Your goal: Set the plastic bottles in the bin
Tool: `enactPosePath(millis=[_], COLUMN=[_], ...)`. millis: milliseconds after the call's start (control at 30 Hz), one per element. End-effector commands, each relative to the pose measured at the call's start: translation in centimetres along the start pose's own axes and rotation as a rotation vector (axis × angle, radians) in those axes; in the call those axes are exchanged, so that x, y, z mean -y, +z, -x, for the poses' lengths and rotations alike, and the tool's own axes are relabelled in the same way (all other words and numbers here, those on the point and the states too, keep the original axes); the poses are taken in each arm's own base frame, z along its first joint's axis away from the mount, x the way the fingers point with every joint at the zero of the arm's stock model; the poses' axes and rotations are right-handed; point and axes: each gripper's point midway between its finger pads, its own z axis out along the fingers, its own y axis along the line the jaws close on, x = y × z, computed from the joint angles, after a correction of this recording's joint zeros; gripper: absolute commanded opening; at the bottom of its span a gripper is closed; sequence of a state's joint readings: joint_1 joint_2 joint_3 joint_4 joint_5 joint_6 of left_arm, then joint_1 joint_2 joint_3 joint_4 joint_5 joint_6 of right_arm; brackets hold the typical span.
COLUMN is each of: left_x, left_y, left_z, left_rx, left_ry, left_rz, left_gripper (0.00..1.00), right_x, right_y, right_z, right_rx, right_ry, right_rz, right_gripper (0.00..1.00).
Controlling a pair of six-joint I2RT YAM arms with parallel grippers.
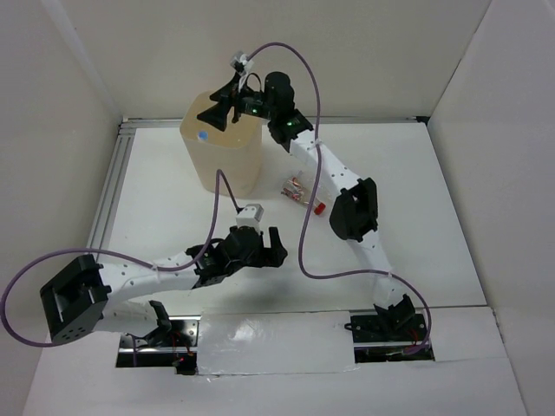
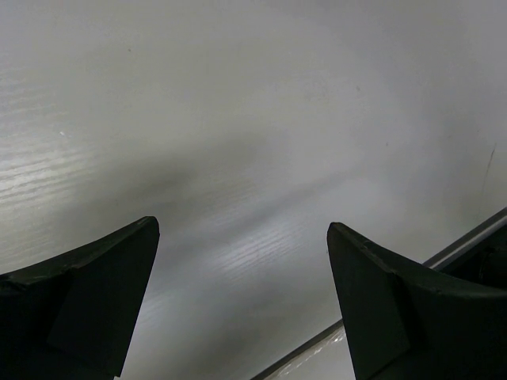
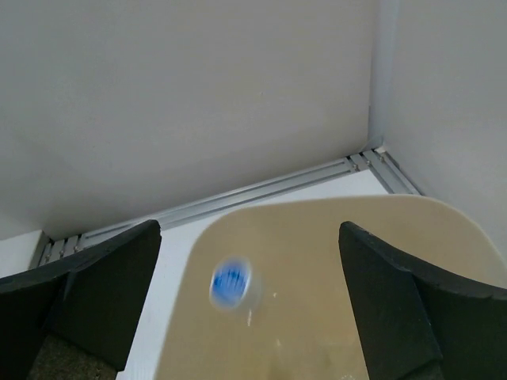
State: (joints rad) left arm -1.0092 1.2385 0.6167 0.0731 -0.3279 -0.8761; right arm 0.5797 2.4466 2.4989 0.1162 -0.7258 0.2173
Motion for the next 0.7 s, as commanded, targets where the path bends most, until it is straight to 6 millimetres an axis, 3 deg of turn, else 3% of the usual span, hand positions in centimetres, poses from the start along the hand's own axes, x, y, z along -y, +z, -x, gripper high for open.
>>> enactPosePath(millis=[0,100,133,200,233,267,333,367,400,433,467,500,533,567,600,633,667], left_x=[2.5,3.3,3.5,3.1,4.1,3.5,3.6,4.4,4.3,4.4,4.8,4.8,4.0,5.1,4.0,2.8,3.5], left_y=[1.1,2.9,3.9,4.9,5.3,6.6,7.5,8.0,8.8,9.2,9.4,9.8,10.9,11.2,11.4,12.8,13.0], left_z=[3.8,5.7,6.6,7.1,8.8,8.4,8.4,9.8,9.4,10.0,11.1,11.5,10.9,13.1,12.4,11.2,13.2], left_rx=[0.085,0.091,0.091,0.075,0.086,0.063,0.032,0.052,0.041,0.064,0.087,0.098,0.089,0.130,0.105,0.085,0.130], left_ry=[-0.089,-0.147,-0.187,-0.246,-0.319,-0.349,-0.414,-0.476,-0.495,-0.523,-0.558,-0.571,-0.573,-0.586,-0.562,-0.549,-0.570], left_rz=[-0.045,-0.046,-0.033,0.009,0.002,0.041,0.076,0.063,0.079,0.091,0.103,0.124,0.181,0.184,0.261,0.340,0.353], left_gripper=[1.00,1.00,1.00,1.00,1.00,1.00,1.00,1.00,1.00,1.00,1.00,1.00,1.00,1.00,1.00,1.00,1.00], right_x=[-1.5,-0.4,0.5,3.0,5.4,6.3,8.4,9.4,10.6,11.2,11.4,11.7,11.6,11.5,11.2,10.6,10.3], right_y=[-2.0,-4.3,-6.3,-8.8,-11.5,-13.6,-17.2,-20.7,-22.8,-24.7,-27.9,-29.9,-31.5,-34.0,-35.8,-36.8,-38.9], right_z=[9.1,11.8,14.1,14.4,14.9,14.2,12.8,13.8,9.8,8.9,9.5,5.6,4.4,4.4,1.2,0.3,0.4], right_rx=[0.153,0.166,0.187,0.151,0.133,0.081,0.010,-0.010,-0.107,-0.148,-0.175,-0.265,-0.303,-0.329,-0.391,-0.404,-0.407], right_ry=[-0.111,-0.130,-0.158,-0.131,-0.146,-0.112,-0.081,-0.121,-0.052,-0.056,-0.107,-0.030,-0.010,-0.026,0.055,0.086,0.087], right_rz=[0.000,-0.042,-0.089,-0.191,-0.258,-0.305,-0.379,-0.442,-0.485,-0.530,-0.577,-0.603,-0.608,-0.633,-0.650,-0.633,-0.650], right_gripper=[1.00,1.00,1.00,0.96,0.88,0.55,0.14,0.04,0.01,0.06,0.14,0.26,0.47,0.59,0.69,0.75,0.79])
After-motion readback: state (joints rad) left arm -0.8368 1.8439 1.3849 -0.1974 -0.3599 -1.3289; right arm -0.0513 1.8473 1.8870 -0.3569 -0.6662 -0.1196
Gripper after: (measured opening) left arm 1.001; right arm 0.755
